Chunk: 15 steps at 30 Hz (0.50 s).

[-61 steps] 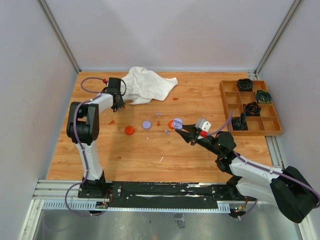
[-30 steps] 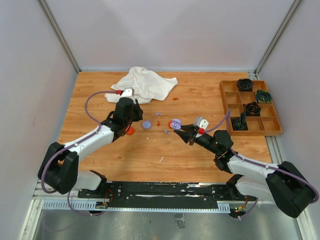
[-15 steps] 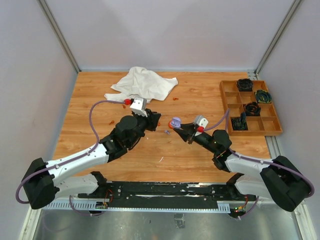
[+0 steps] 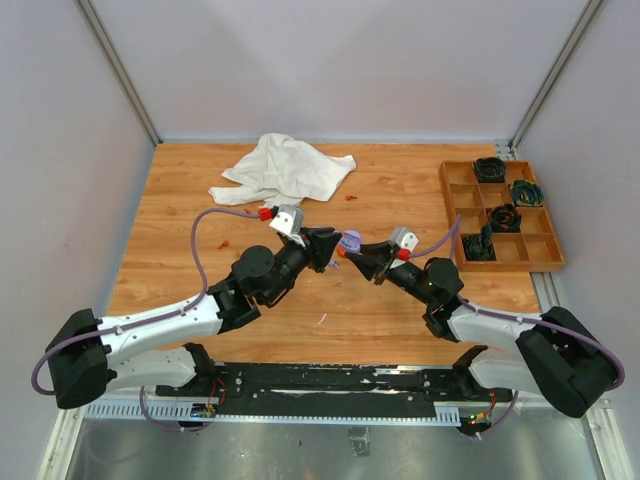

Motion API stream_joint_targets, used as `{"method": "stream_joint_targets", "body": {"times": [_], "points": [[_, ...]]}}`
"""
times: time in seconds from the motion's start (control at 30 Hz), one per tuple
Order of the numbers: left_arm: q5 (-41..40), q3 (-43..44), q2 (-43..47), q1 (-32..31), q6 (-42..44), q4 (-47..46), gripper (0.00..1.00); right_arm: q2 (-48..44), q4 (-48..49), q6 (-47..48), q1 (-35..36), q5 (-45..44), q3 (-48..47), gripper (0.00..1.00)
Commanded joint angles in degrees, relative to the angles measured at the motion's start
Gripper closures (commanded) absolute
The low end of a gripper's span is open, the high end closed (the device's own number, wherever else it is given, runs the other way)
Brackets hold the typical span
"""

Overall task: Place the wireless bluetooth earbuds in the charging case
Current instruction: Place the earbud in the charging case.

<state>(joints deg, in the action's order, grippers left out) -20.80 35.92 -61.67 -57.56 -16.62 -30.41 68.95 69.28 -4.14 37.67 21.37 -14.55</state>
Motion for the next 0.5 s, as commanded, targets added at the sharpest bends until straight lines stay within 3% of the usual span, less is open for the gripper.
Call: {"method": "stream_joint_targets", "body": {"times": [0.0,0.47], "points": [[1.50,-0.04,-2.74,-2.18,2.47,-7.97,0.73,0.30,4.67,-1.71,1.16,0.32,-1.71,0.99],[0.71,-0.50,-7.41,-3.87,6.89,-16.21,0.73,-0.96,4.99,-2.89,1.12,1.55,-1.63,0.99]]}}
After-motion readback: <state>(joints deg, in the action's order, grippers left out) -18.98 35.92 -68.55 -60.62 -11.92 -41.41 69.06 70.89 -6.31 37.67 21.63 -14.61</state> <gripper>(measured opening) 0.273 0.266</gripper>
